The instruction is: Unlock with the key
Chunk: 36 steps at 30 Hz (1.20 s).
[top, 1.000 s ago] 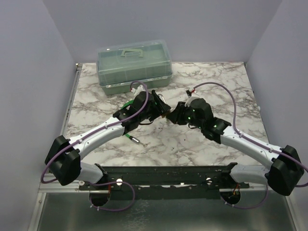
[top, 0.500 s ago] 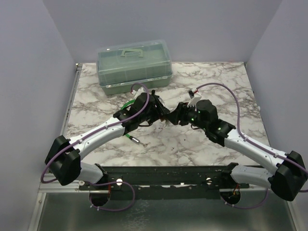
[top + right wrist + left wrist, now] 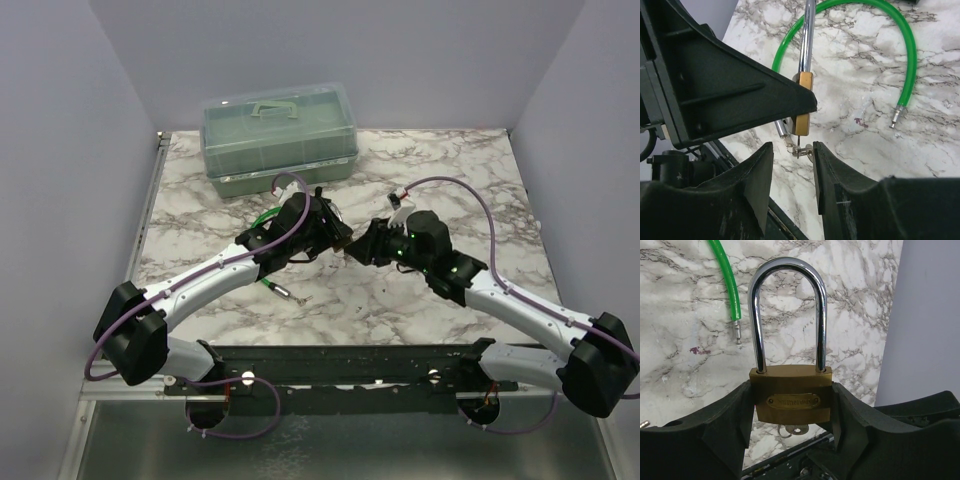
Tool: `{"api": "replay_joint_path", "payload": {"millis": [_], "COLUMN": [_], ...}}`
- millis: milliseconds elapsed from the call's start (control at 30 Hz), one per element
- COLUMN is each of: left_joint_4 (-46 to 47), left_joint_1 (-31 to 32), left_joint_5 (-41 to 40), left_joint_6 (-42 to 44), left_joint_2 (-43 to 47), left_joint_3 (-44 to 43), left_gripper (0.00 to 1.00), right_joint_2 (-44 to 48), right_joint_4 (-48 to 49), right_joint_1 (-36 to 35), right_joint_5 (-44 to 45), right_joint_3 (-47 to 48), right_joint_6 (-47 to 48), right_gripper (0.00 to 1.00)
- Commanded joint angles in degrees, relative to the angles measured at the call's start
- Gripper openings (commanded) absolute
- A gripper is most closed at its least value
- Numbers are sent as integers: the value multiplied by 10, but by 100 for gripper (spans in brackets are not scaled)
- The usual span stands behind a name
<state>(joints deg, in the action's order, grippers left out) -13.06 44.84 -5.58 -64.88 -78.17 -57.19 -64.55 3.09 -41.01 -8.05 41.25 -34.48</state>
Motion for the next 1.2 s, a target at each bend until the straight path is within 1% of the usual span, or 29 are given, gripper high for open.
{"api": "replay_joint_path", "payload": {"millis": [0, 200, 300, 700, 867, 1000, 1167], "left_joint_4": [25, 26, 27, 45, 52, 55, 58], "left_joint_1": [-3, -3, -3, -3, -3, -3, -2], "left_joint_5": [-13, -12, -11, -7, -7, -8, -7], "left_joint_6": [-5, -4, -4, -4, -3, -3, -4], "left_joint_2": [8, 12, 14, 25, 27, 29, 29], "left_joint_3": [-21, -19, -17, -3, 0, 4, 6], "left_gripper": [0, 0, 0, 0, 0, 0, 0], "right_joint_2": [-3, -15, -23, -39, -41, -39, -40], "right_joint_4": [6, 24, 34, 49, 50, 47, 47], "right_joint_1": [2, 3, 2, 2, 2, 3, 2], "right_joint_5": [-17, -18, -16, -17, -23, -23, -21], "right_joint_3": [-15, -21, -19, -19, -22, -23, -25], "right_joint_6": [-1, -7, -9, -16, -21, -21, -21], "right_gripper": [42, 37, 32, 24, 24, 29, 28]}}
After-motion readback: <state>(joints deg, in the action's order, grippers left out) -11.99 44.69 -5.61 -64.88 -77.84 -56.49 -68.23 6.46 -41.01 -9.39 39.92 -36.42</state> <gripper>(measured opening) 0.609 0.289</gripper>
